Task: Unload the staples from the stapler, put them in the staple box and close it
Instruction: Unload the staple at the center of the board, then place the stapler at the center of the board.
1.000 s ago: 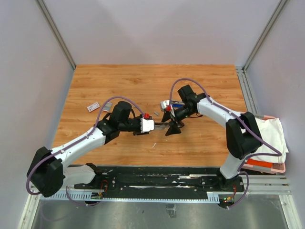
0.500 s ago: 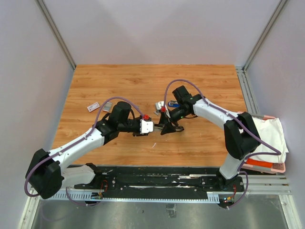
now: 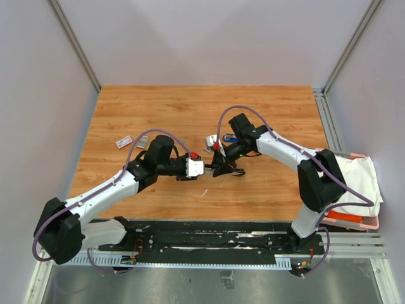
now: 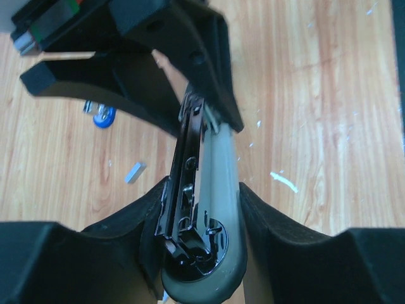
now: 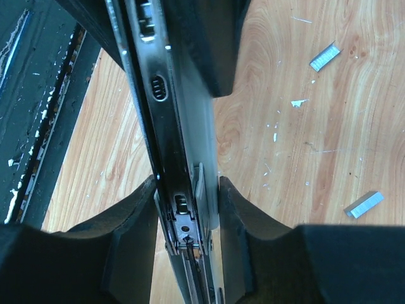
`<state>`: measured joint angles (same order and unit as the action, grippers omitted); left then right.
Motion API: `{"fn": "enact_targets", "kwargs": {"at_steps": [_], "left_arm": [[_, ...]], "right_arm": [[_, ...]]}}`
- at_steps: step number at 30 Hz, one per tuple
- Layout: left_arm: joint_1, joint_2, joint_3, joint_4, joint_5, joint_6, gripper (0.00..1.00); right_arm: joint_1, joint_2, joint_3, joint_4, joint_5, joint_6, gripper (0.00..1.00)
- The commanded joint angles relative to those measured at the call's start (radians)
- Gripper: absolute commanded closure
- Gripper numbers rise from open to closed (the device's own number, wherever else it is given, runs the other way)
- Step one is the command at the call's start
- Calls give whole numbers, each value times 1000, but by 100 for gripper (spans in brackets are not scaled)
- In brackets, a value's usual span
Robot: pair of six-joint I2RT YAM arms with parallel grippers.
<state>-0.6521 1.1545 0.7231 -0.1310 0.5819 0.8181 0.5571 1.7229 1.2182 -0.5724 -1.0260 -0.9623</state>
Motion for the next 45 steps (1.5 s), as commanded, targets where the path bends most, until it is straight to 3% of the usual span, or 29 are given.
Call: {"fn": "enact_targets", "kwargs": {"at_steps": [1, 5, 11, 24, 34, 45], "left_arm": [[0, -41, 2, 136, -46, 10, 46], [9, -57, -13, 139, -70, 22, 20], [61, -93, -29, 111, -86, 38, 1], [212, -192, -55, -65, -92, 51, 2], [233, -306, -178, -1, -252, -58, 2], [239, -381, -239, 21, -293, -84, 2]], "right_arm": [[14, -31, 3, -31, 52, 35, 88], [5, -35, 11, -79, 103, -2, 89], [-33, -38, 13, -144, 203, -70, 89], [-124, -28, -39, -180, 484, -223, 88], [-173, 67, 2, -179, 618, -292, 87], [-239, 152, 74, -156, 685, -283, 87]]}}
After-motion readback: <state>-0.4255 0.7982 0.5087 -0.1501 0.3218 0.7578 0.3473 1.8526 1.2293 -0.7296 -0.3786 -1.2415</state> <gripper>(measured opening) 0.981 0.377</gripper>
